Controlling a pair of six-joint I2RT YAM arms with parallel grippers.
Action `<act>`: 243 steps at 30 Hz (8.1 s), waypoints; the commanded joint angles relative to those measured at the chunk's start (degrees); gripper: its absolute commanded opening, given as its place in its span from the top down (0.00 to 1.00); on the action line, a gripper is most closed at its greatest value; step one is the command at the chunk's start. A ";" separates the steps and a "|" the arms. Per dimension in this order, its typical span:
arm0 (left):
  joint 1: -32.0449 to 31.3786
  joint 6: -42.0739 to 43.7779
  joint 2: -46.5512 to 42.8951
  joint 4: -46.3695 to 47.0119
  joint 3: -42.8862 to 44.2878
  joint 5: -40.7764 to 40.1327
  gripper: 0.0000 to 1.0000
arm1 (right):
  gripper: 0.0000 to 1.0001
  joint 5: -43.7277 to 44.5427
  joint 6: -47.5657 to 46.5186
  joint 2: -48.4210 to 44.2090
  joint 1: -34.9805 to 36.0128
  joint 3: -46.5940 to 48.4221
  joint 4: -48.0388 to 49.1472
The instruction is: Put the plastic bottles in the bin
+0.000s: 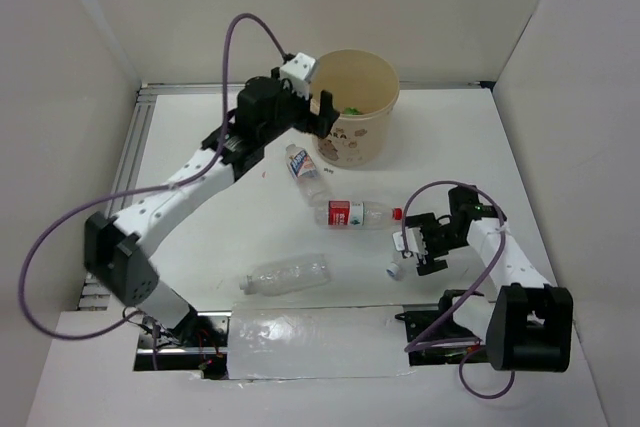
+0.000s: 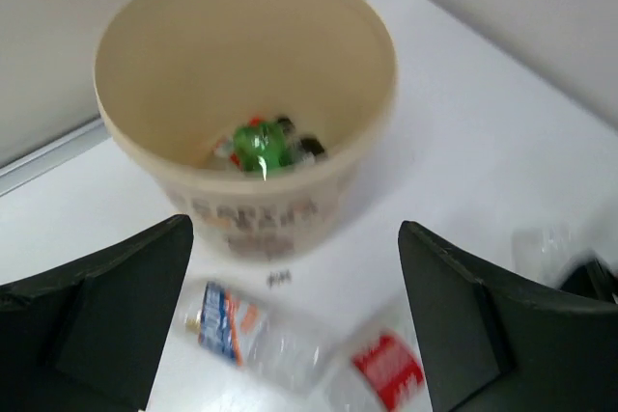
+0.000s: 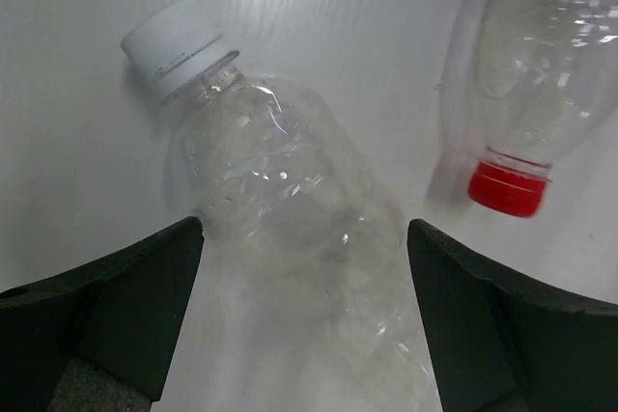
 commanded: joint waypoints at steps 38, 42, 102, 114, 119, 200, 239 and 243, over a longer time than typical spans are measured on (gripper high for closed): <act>-24.25 23.02 -5.07 -27.37 -31.93 6.74 0.00 | 0.68 -28.07 76.20 43.12 15.28 87.81 38.92; -24.25 21.78 -1.64 -25.17 -32.47 3.84 0.00 | 0.52 -27.29 78.21 51.57 15.28 92.67 35.57; 4.31 -11.45 25.80 23.44 26.61 1.99 0.00 | 0.01 -9.35 52.11 16.68 12.11 19.71 23.96; 5.09 -7.49 -12.80 8.33 -15.15 -6.71 0.00 | 0.01 0.23 49.84 33.11 20.56 24.11 28.71; 7.38 -21.88 -20.96 4.29 -31.49 -8.91 0.00 | 0.20 0.76 44.04 34.61 23.10 23.41 24.07; -12.65 -15.33 -19.75 -5.23 -12.71 -22.72 1.00 | 0.09 -23.24 57.31 -3.18 -7.30 14.28 13.95; -4.83 -9.34 4.27 -2.41 11.41 -4.69 0.00 | 0.00 -17.08 66.44 -4.85 -8.36 9.35 18.07; -4.83 -10.47 -4.78 1.37 -0.98 -5.31 0.00 | 0.00 -15.94 66.96 -4.85 -8.36 9.88 17.56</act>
